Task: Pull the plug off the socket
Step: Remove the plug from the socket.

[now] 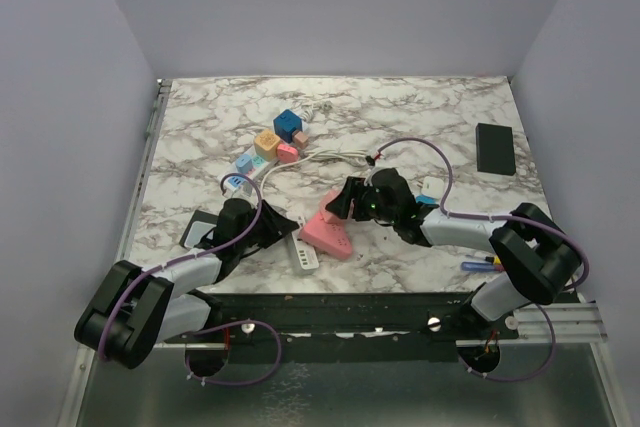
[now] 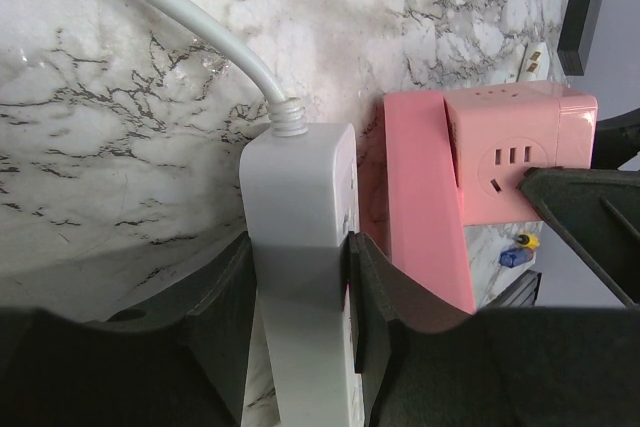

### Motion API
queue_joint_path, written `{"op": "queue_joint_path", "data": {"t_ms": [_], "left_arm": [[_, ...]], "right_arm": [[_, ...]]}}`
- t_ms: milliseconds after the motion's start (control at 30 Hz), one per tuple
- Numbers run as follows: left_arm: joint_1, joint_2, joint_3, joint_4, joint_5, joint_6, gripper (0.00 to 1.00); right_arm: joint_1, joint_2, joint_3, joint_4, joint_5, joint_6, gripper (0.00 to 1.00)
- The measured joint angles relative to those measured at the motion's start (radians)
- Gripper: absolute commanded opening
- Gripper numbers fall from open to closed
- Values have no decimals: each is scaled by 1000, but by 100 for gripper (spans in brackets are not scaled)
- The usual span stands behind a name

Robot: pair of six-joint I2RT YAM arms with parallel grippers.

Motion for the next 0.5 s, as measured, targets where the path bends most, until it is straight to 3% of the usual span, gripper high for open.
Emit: {"op": "queue_joint_path", "data": {"t_ms": [500], "left_arm": [[-3, -2, 0, 1, -13, -1, 6]], "right_arm": [[0, 0, 0, -8, 3, 66, 0]]}}
